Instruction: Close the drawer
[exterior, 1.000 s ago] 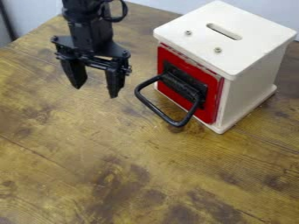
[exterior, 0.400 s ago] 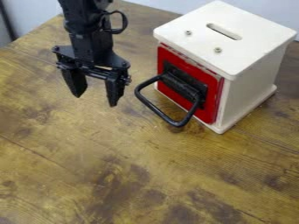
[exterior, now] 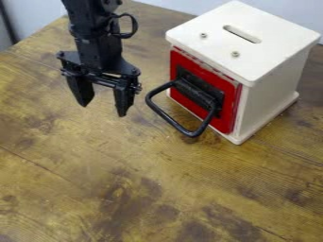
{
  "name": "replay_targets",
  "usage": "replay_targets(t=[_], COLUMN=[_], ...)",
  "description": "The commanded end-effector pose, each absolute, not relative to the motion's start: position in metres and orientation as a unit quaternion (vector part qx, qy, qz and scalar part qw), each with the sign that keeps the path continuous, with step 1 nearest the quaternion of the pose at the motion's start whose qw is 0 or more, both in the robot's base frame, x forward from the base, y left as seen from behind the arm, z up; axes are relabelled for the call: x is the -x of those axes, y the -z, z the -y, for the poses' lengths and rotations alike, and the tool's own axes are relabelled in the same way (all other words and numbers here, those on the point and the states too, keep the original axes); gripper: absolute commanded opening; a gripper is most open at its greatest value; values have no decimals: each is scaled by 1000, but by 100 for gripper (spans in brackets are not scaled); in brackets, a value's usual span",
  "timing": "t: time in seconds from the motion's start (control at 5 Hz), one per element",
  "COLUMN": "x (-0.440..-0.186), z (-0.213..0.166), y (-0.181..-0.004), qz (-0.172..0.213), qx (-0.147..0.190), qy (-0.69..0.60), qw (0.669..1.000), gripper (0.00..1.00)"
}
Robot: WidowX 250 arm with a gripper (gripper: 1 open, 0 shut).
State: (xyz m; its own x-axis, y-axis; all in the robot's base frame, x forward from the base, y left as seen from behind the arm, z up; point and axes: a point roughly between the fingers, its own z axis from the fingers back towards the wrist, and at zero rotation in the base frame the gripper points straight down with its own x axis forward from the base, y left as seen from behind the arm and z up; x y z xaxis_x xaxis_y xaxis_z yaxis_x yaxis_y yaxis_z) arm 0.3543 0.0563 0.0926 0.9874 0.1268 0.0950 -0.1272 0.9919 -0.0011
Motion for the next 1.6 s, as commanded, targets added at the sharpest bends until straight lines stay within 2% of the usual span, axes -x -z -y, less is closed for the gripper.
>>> replay_targets(t=[0.0,1.4], x=[-357,-362], z=[-65,-69], y=[-118,-134], qz=[83,104], qx=[-7,-12], qy=[-74,-77], qw=[994,991], gripper=[100,100])
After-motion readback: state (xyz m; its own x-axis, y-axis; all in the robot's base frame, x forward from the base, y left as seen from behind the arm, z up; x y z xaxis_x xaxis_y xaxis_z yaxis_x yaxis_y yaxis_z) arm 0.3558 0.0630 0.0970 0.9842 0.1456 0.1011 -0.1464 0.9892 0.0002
